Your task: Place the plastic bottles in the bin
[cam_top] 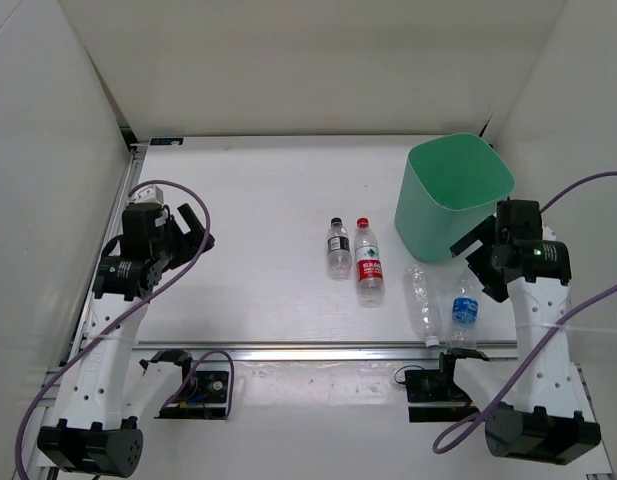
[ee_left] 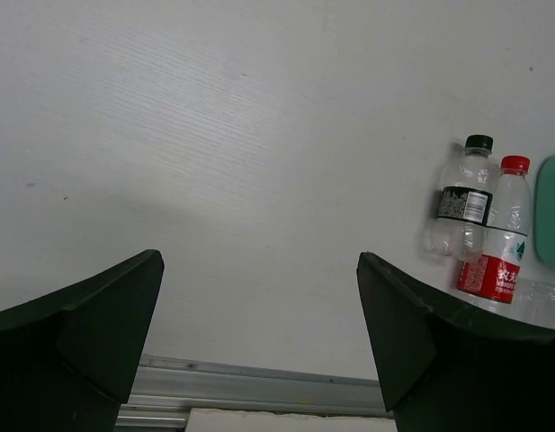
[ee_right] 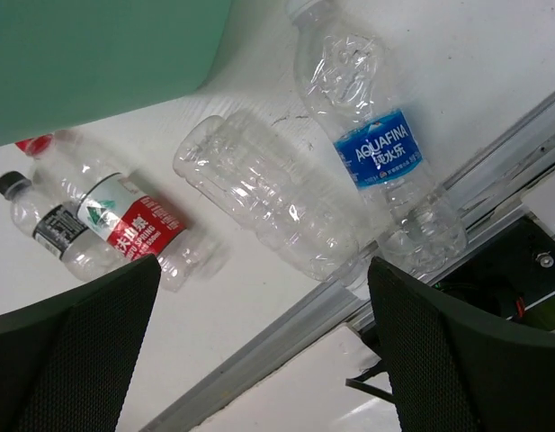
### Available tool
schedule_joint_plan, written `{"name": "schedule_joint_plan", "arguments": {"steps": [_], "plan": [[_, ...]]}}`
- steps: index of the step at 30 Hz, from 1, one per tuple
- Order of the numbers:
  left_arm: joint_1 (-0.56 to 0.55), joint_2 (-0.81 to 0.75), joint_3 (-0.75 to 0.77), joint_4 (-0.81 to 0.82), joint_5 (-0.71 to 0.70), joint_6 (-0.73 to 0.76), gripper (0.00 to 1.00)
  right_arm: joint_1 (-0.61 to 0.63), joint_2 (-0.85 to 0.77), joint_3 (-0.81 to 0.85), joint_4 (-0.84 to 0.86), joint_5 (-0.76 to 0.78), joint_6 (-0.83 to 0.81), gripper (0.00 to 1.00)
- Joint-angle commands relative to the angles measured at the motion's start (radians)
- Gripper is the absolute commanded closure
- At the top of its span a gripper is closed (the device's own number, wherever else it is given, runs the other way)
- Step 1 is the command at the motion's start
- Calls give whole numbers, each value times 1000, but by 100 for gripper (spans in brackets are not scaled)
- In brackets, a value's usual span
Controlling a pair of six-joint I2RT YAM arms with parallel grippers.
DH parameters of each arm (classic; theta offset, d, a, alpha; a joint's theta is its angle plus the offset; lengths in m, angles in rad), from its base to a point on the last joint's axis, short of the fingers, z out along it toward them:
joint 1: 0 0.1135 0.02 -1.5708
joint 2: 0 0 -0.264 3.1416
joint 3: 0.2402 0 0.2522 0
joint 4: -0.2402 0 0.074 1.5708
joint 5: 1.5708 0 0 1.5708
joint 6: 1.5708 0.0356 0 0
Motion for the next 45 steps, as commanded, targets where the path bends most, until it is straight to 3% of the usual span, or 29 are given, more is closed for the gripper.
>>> {"name": "schedule_joint_plan", "arguments": {"steps": [1,13,19,28,35,39,45], "plan": [[-18,-23,3,36,7,2,0,4,44,3,44,-39,-89,0],[-45,-50,-6,36,-3,42,0,-61,110,-164,103,1,-138,0],[-45,-61,-28,36,-3,42,0,-161,248,-164,117,-26,-173,0],[-45,-61,-37,36,-3,42,0,-210,468,-210,211,7,-185,0],[-45,-50,-28,36,-3,42,0,-230,578,-220,247,28,-195,29],[-45,-50,-38,27,-3,42,0,-239,608,-206,213,47,-181,56],[-45,-60,-38,27,-13,33,0,-249,492,-103,49,119,-147,68]]}}
